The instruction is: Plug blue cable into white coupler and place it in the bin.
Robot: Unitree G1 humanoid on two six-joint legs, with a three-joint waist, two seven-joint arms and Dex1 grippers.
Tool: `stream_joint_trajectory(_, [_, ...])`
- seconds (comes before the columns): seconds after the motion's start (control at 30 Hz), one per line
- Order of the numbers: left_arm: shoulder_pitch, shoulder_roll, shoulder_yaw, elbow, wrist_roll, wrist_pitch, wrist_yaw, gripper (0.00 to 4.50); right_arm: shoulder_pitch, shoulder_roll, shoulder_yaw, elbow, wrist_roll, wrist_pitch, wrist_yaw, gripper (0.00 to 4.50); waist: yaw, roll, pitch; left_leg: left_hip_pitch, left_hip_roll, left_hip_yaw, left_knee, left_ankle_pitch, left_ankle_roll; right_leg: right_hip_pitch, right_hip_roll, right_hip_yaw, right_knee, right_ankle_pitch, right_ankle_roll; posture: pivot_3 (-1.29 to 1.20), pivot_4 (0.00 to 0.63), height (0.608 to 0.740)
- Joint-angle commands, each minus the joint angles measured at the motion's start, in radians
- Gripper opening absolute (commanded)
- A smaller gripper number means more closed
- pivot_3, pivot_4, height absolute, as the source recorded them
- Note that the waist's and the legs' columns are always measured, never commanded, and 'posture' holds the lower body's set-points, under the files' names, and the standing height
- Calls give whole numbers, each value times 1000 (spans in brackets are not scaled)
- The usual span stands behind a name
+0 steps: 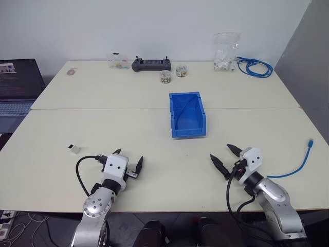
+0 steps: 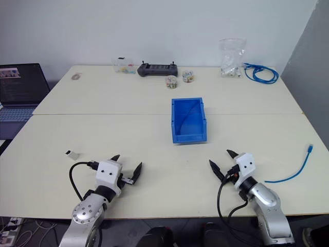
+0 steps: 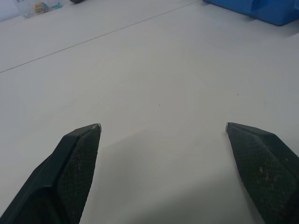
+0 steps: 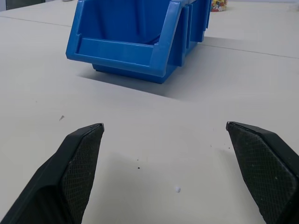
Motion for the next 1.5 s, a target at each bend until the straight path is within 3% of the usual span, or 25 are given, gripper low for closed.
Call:
stream_joint_trajectory(0.03, [-3,-3,-5,-20,-5,-29,-7,4500,0,-3,-4,-18,-2,-6,0,4453,0,0,0,0,0,0,0,0,0,0,0,0,0,0,0,0,150,740])
stream_joint_trajectory(0.6, [2,44,-19,-23,-26,-88,-95,4500,7,-15,-14,-21,-2,-11,0,4453,0,0,0,0,0,0,0,0,0,0,0,0,0,0,0,0,150,740])
stream_joint_trajectory(1.03, [-302,171,-122,7,-252,0,-514,4500,103,7,-17,-216,-72,-22,-117,4453,1,0,0,0,0,0,0,0,0,0,0,0,0,0,0,0,150,740])
stream_joint_trajectory(1.17, [-475,168,-195,38,-329,126,-644,4500,143,77,-165,-325,-14,56,-271,4453,1,0,0,-1,0,-1,0,0,0,0,0,-1,1,0,0,0,150,740])
stream_joint_trajectory(1.3, [-586,154,-258,83,-355,195,-735,4500,168,85,-306,-387,-76,185,-425,4453,2,-1,-1,-1,-2,0,1,0,-1,0,0,0,1,0,0,0,150,740])
stream_joint_trajectory(1.5, [-743,120,-398,198,-296,185,-890,4500,80,24,-477,-318,-91,420,-557,4453,-7,0,-1,0,-1,1,0,2,-4,-1,1,1,2,0,0,0,150,740])
